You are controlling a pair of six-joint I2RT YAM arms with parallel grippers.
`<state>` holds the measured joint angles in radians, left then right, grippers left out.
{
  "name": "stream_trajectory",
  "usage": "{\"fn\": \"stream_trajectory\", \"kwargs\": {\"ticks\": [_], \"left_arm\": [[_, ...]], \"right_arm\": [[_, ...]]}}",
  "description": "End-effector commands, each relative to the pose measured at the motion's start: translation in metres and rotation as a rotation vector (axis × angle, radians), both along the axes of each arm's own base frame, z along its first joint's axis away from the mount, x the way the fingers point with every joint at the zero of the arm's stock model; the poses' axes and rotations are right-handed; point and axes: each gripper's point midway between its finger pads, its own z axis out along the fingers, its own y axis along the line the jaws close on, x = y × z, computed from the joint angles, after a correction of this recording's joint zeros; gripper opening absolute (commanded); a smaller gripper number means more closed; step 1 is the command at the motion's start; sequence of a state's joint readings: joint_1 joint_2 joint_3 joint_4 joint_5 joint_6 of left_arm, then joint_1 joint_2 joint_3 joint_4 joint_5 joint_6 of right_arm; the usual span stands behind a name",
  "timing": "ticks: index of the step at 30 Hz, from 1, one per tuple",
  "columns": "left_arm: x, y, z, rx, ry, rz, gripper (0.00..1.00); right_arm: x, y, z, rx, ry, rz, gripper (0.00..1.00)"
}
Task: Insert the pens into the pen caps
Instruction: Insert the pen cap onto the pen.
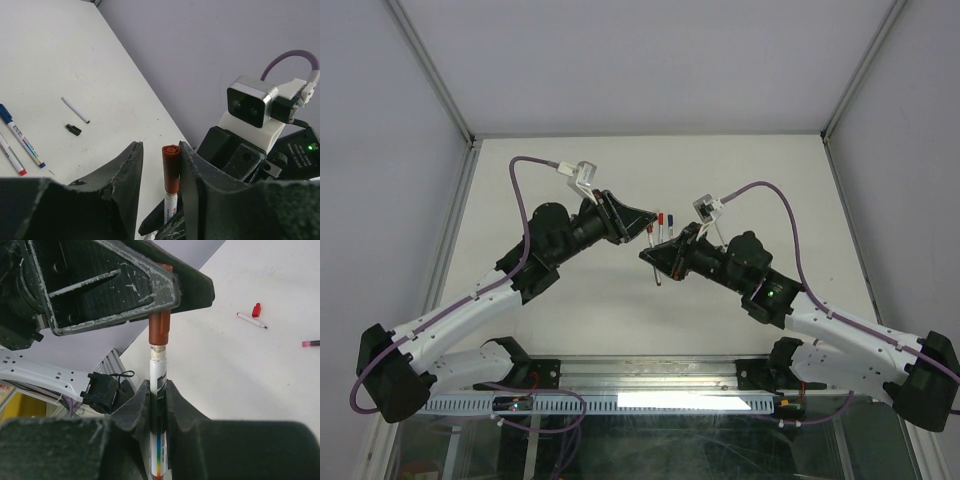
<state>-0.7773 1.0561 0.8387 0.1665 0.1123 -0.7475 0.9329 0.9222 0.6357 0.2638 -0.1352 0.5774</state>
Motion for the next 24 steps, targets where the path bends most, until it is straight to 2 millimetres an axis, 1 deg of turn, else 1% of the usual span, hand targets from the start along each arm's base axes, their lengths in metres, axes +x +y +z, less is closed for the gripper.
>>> {"fn": "stream_trajectory", "kwargs": {"ticks": [1,4,10,13,17,24], "left_arm": [[-0.01,-0.003,0.044,-0.095,-0.117,-0.057,0.31],[-0.015,-0.001,0.047,-0.115,-0.133,-0.068,0.26],[-0.017,0.003,0.041,-0.109,-0.126,-0.063,0.06],[-0.018,0.002,0.039,-0.104,-0.121,-0.066,0.0],[-0.02,0.0,0.035,-0.094,-0.113,-0.083,0.0],[-0.026,-0.005,0.028,-0.083,-0.091,-0.13,0.0]], "right_arm": [[0.001,0.002,0.029,0.068,-0.047,0.002,0.0],[0.003,0.001,0.034,0.078,-0.056,-0.012,0.0],[0.005,0.0,0.039,0.083,-0.063,-0.024,0.0],[0.007,-0.001,0.041,0.083,-0.071,-0.032,0.0],[0.012,-0.003,0.05,0.082,-0.113,-0.061,0.0],[0.031,-0.016,0.075,0.088,-0.228,-0.181,0.0]]}}
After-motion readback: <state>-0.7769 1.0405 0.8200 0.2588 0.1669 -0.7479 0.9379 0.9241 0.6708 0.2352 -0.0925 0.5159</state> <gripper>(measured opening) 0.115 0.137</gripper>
